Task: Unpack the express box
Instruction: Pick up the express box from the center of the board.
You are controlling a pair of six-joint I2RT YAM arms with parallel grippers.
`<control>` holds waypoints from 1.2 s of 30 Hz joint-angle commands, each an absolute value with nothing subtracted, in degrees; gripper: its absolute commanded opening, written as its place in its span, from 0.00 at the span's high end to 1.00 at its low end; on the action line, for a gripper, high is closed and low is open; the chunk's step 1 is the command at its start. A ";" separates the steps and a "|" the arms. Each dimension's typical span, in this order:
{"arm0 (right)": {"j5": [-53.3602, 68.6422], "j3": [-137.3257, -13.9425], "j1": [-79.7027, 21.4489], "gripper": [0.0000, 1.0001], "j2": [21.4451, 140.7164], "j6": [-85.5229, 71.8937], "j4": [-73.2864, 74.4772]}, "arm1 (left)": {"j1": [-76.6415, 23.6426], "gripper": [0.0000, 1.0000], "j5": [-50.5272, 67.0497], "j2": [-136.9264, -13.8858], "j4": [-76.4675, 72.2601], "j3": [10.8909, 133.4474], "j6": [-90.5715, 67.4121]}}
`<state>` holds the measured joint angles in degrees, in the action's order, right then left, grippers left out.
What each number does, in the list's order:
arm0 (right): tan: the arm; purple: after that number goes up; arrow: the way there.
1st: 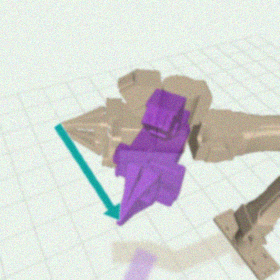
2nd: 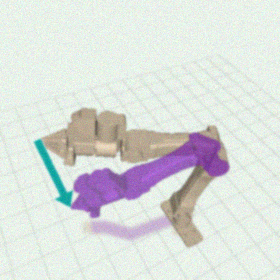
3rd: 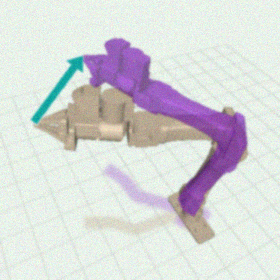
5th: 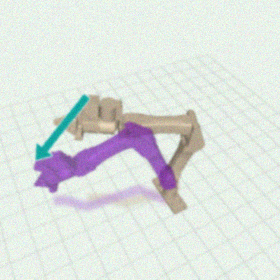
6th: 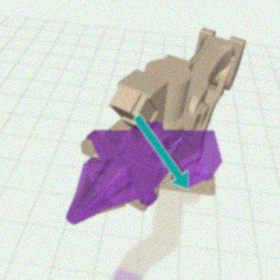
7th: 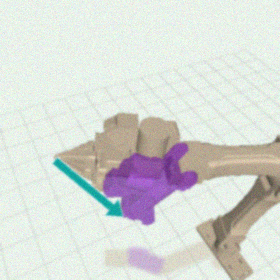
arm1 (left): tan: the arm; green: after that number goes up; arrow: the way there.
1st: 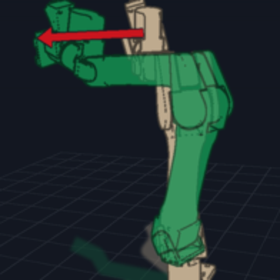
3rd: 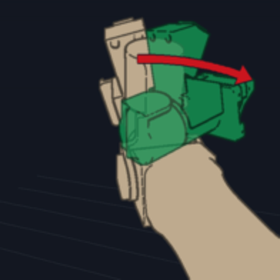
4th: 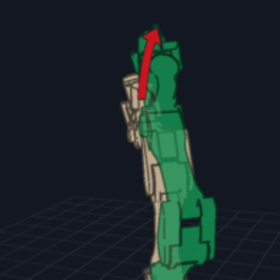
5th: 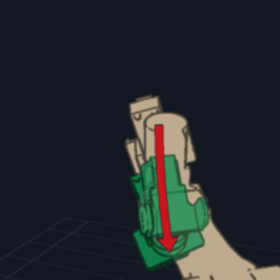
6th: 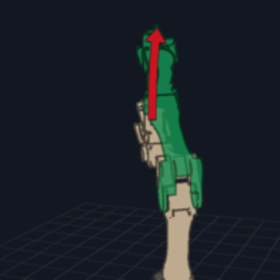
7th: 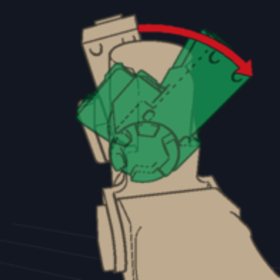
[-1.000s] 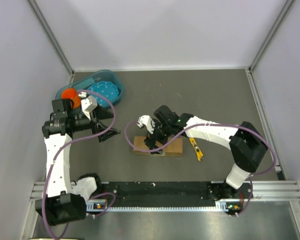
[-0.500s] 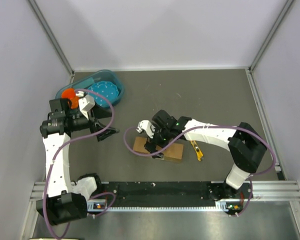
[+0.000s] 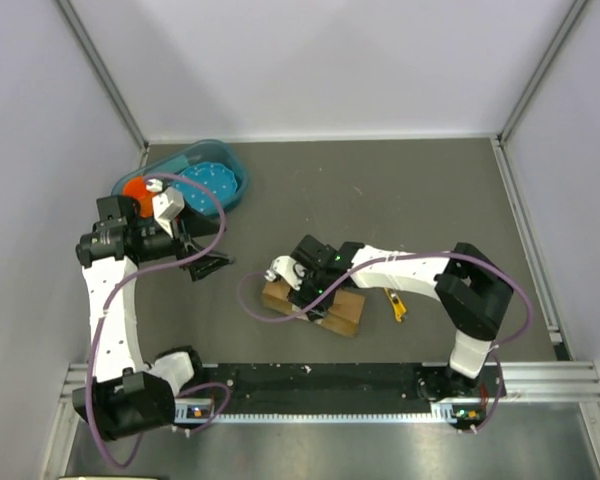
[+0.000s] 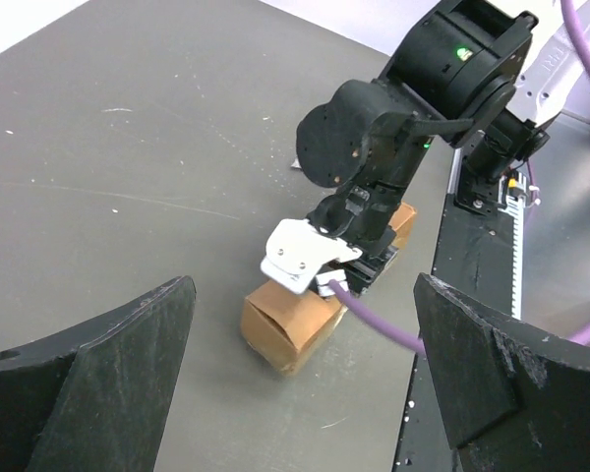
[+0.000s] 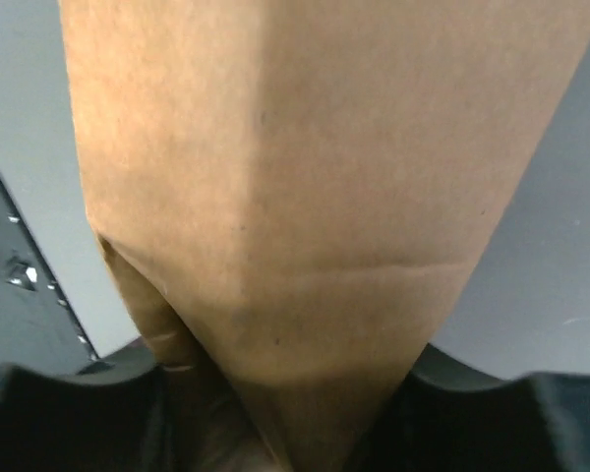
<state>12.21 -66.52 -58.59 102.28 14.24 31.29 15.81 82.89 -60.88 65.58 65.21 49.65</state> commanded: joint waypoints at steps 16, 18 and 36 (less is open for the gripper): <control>51.33 -45.90 -48.16 1.00 70.83 -3.93 -29.05 | 16.35 0.01 99.05 -54.50 49.49 78.75 21.36; 50.98 -45.17 -48.16 1.00 73.90 -4.22 -31.81 | 15.47 0.01 98.97 -53.62 47.82 79.19 19.00; 52.82 -47.54 -48.78 0.76 90.17 -7.55 -56.24 | 3.35 0.01 99.23 -59.23 -70.37 46.30 -76.09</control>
